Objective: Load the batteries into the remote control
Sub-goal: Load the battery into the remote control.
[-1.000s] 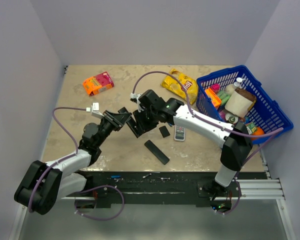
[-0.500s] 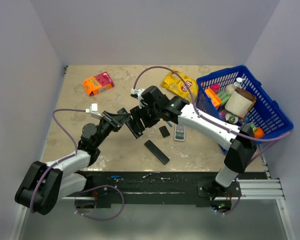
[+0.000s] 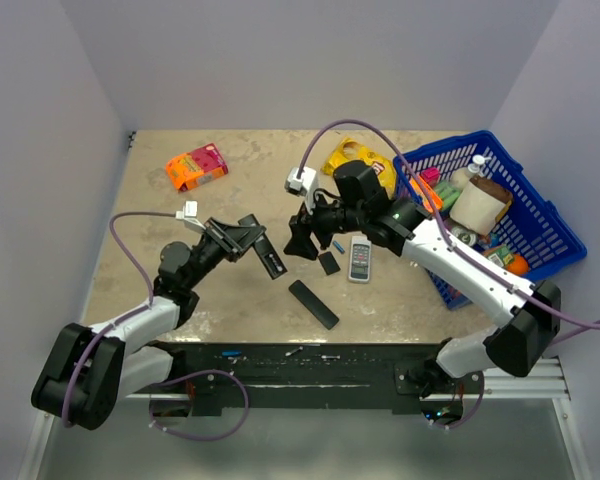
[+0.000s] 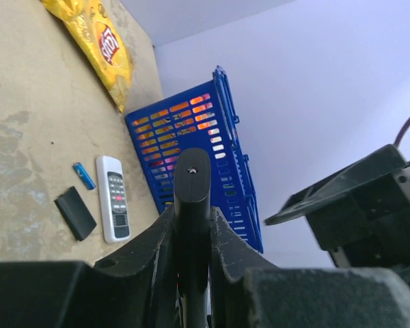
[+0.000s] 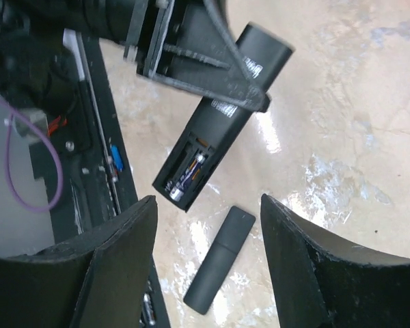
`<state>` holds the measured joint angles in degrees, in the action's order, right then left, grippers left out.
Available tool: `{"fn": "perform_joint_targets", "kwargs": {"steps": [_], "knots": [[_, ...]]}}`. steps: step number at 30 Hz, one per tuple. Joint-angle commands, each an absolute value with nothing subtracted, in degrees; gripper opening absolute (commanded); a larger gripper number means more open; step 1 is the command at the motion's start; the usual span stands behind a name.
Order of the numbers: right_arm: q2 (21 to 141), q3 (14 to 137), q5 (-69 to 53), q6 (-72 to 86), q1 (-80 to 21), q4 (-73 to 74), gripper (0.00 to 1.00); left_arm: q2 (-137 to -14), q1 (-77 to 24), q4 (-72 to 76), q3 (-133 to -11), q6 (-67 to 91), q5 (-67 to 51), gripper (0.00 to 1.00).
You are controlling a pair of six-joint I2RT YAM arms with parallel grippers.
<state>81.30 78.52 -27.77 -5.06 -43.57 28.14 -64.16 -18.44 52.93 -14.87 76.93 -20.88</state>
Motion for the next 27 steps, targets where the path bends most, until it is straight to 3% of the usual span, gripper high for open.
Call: {"fn": "perform_joint_targets", "kwargs": {"steps": [1, 13, 27], "knots": [[79.9, 75.9, -35.5, -13.8, -43.7, 24.8, 0.66, -62.6, -18.0, 55.2, -18.1, 78.5, -24.7, 0.00], [80.1, 71.6, -37.9, -13.4, -43.8, 20.9, 0.74, -62.2, -18.1, 55.4, -19.4, 79.0, -26.0, 0.00], [82.2, 71.2, -39.6, -12.1, -45.7, 19.7, 0.75, -61.7, -18.0, 55.9, -20.0, 79.7, -26.7, 0.00]]}}
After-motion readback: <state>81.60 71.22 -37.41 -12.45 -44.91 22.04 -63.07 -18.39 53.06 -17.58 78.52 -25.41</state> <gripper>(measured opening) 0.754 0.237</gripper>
